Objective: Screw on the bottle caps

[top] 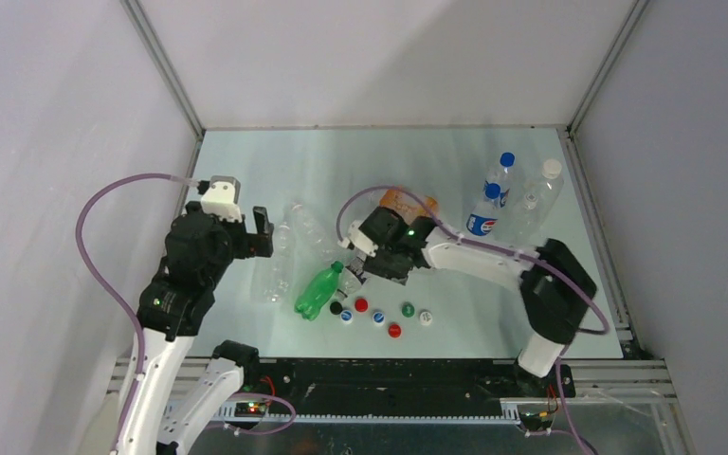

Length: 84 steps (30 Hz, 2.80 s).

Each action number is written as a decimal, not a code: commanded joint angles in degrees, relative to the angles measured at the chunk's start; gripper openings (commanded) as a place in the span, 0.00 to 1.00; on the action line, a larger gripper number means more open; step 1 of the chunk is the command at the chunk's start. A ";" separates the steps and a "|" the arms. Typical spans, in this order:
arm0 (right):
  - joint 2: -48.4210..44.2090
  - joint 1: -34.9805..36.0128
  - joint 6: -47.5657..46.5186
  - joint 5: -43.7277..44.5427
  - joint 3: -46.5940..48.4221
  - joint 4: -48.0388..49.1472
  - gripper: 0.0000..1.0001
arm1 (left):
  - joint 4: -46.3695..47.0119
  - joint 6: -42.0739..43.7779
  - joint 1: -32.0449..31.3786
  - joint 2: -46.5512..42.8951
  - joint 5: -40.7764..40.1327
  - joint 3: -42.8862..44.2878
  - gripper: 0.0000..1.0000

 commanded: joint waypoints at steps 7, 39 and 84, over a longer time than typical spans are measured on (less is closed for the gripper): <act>-22.85 -6.56 20.86 -8.60 1.75 10.51 0.42 | 19.70 -6.96 -2.22 -3.53 18.86 -7.01 0.98; -39.33 -3.24 66.46 -3.19 -6.47 30.19 0.46 | 52.61 -11.52 -33.72 20.54 13.59 -3.31 1.00; -40.30 -13.06 59.95 -21.04 -3.65 27.69 0.20 | 43.67 14.19 -34.50 20.67 17.06 -4.40 0.56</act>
